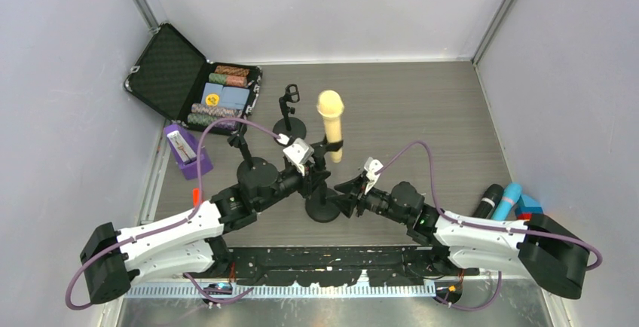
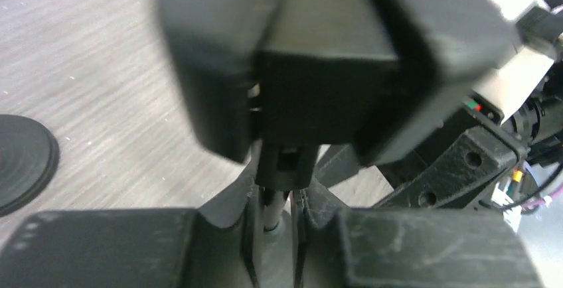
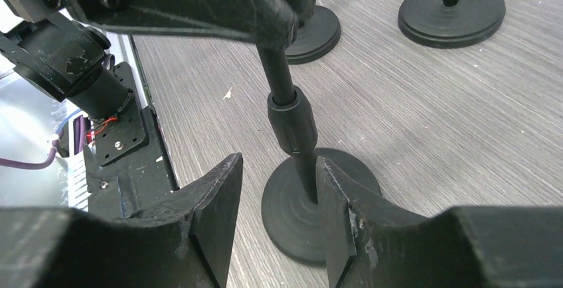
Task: Remove the microphone from the stand
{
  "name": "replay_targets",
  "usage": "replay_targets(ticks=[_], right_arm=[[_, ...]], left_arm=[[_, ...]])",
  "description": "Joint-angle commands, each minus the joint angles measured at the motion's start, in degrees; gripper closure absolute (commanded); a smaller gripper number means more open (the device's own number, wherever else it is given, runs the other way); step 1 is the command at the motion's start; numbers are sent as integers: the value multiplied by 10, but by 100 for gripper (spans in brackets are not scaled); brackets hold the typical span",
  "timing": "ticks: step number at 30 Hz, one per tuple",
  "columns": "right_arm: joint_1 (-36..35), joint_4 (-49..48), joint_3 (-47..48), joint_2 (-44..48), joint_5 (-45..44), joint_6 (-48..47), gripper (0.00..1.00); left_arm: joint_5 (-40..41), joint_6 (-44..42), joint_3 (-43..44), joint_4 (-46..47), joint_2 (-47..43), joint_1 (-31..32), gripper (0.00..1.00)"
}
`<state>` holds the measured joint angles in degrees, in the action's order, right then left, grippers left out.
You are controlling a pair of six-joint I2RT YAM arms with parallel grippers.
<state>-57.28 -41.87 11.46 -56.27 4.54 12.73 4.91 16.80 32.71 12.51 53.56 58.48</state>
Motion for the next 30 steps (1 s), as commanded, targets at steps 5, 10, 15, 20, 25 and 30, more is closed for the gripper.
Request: replay_targets(ticks=[5, 10, 15, 20, 25, 30], right_arm=[[-2, -96, 35, -74, -2, 24, 50], [-2, -175, 41, -149, -10, 17, 50], [-2, -221, 53, -195, -21, 9, 73], [-2, -254, 46, -215, -35, 10, 96], [-12, -279, 45, -243, -117, 1, 100], [-89, -349, 61, -289, -284, -81, 100]], left_arm=[[-15, -39, -18, 60, -6, -1, 98], [-36, -67, -19, 58, -7, 0, 100], [-36, -79, -17, 49, -10, 0, 100], [-22, -93, -14, 35, -16, 0, 100], [-3, -87, -19, 40, -21, 1, 100], [26, -69, -20, 37, -17, 6, 100]])
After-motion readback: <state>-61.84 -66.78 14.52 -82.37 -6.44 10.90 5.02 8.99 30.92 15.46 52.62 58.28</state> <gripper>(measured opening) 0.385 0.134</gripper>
